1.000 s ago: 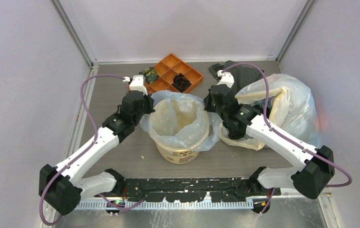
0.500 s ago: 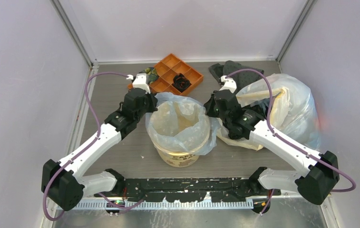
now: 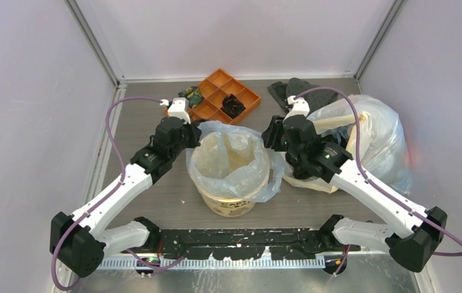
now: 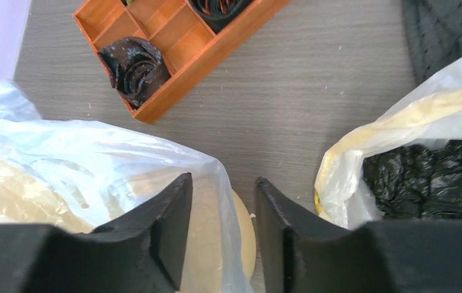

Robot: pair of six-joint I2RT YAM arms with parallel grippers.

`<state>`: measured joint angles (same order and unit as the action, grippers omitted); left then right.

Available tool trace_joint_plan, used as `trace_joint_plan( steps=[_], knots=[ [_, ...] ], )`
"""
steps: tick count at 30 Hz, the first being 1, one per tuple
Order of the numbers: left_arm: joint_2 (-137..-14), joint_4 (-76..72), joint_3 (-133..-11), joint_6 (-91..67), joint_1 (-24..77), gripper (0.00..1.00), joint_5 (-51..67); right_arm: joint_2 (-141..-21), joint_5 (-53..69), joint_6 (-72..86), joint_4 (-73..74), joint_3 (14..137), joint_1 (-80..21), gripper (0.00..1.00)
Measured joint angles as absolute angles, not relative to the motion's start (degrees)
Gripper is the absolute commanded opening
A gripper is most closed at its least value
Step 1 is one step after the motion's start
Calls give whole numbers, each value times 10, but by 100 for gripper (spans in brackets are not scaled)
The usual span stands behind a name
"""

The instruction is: Put the trash bags into the trash bin

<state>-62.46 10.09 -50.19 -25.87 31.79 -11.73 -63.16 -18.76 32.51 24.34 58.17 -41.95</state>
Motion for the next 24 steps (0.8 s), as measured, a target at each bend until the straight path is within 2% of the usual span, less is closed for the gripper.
trace_joint_plan(
  steps=[5,12,20,21,24],
  knots=[
    [-625,100,-503,-249,317,8,-100,-615,-194,285,280,645,-420,60],
    [-632,100,-509,-239,317,9,-80,-616,-161,206,306,730,-423,60],
    [-661,100,-531,-233,317,9,-63,-731,-180,81,338,821,-543,59],
    [-664,99,-534,-232,317,9,-61,-745,-184,68,344,829,-554,58],
    [-672,99,-538,-230,317,9,-54,-776,-196,39,358,846,-565,45]
  ],
)
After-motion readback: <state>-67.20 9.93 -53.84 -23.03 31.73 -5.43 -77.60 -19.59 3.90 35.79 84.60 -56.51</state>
